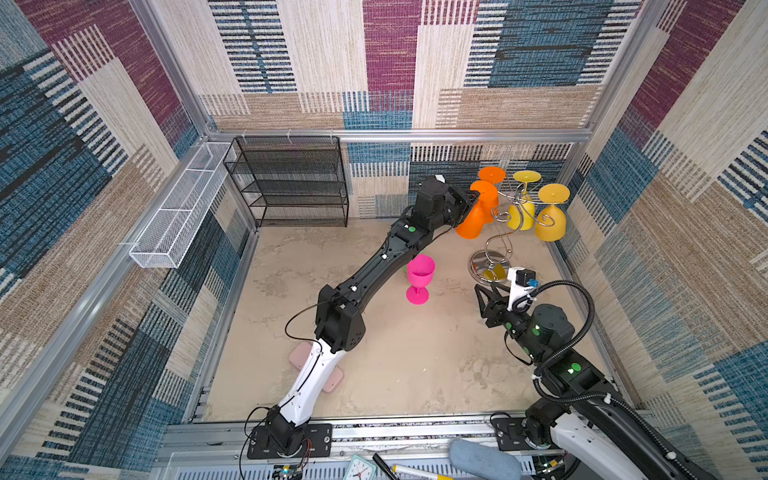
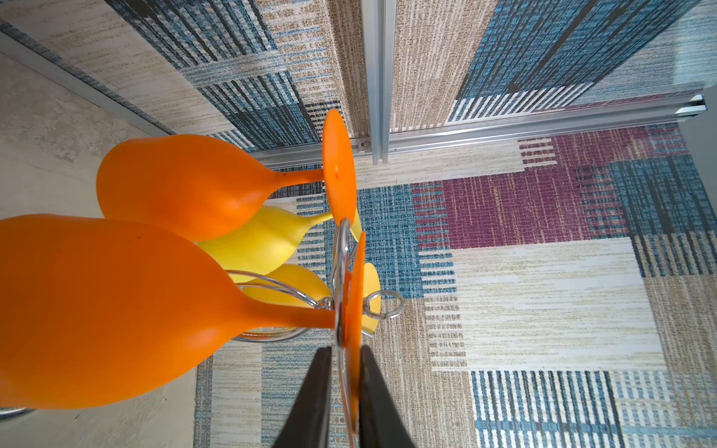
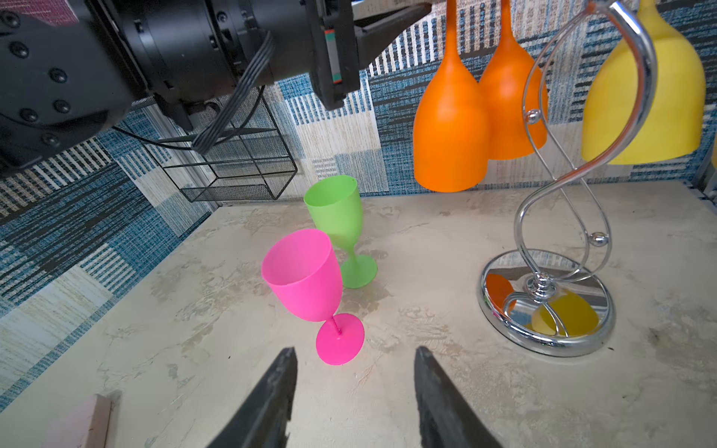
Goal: Take the wine glass off the wine glass rack
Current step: Pick up the wine glass from the wine glass rack.
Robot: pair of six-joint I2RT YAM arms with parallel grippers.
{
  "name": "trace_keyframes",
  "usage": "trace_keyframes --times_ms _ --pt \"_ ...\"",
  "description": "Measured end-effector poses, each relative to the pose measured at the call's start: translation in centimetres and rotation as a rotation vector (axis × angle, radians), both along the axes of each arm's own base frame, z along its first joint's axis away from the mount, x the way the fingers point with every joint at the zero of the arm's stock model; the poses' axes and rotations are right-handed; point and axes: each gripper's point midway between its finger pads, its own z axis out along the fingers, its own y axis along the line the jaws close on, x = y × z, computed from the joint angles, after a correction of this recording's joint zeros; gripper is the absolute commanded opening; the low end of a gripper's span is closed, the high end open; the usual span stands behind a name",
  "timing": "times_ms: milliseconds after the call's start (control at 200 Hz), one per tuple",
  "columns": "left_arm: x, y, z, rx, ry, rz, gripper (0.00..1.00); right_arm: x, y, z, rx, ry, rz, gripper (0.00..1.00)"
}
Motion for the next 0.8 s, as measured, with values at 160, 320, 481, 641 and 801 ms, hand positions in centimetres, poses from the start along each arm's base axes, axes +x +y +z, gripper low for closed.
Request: trace_keyframes --times_ms 160,320,481,641,801 --pt "0.1 0.0 0.0 0.0 0.0 0.004 0.05 0.0 -0.1 0.1 -0.001 -0.005 -0.004 0.51" --pt "0.2 0.2 0.6 -0.009 -0.01 0.019 0.02 0.0 -0.2 0.1 -0.005 -0.007 -0.01 0.51" --pt "0.1 0.2 0.9 -0.012 -0.014 0.02 0.01 0.1 -0.2 0.0 -0.007 -0.003 -0.01 0.51" --pt "-0.1 0.3 1.8 -0.023 -0.027 0.019 0.0 0.1 -0.1 -0.1 -0.009 -0.002 -0.01 0.51" --pt "-0.4 0.6 2.7 -0.029 -0.039 0.023 0.0 0.2 -0.1 -0.2 -0.013 0.002 -0.01 0.51"
